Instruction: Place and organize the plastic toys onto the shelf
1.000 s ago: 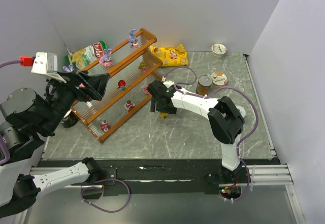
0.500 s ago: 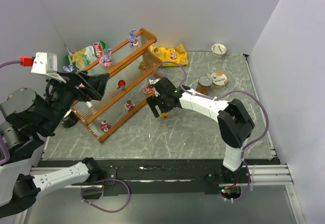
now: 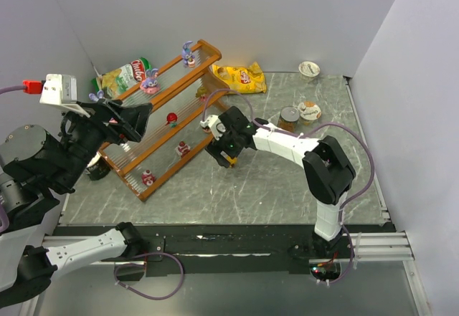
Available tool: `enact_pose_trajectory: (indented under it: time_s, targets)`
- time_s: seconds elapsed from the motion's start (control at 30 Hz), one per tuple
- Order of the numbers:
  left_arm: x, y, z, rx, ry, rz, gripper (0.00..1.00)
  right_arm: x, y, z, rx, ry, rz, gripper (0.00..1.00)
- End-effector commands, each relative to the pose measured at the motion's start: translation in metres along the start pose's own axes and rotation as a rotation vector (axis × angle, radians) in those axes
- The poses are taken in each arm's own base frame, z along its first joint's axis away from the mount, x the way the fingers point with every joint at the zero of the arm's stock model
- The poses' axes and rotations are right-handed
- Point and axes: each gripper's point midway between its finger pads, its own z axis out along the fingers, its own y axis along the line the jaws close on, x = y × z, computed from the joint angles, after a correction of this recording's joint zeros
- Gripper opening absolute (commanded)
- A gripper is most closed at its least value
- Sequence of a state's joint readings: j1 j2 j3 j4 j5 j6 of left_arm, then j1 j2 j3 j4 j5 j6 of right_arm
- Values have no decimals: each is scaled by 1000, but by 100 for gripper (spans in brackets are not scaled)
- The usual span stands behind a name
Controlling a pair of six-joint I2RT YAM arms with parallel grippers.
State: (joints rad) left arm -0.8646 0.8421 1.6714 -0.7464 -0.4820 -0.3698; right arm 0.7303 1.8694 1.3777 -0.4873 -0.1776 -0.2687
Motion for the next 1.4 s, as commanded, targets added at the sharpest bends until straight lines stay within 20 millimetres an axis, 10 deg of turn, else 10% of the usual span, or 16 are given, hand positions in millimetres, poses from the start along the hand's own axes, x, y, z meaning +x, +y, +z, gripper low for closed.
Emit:
enact_pose_trajectory:
  time_s: [0.0, 0.9, 1.37]
  targets:
    - [-8, -5, -3, 23, -19, -30, 96, -4, -10, 6, 1, -14, -85, 91]
    - [-8, -5, 4, 4, -13, -15, 96, 21, -10, 24, -45, 26, -94, 76]
    - [-10, -6, 3, 10, -19, -21, 96, 15, -9, 23, -30, 59, 47, 10]
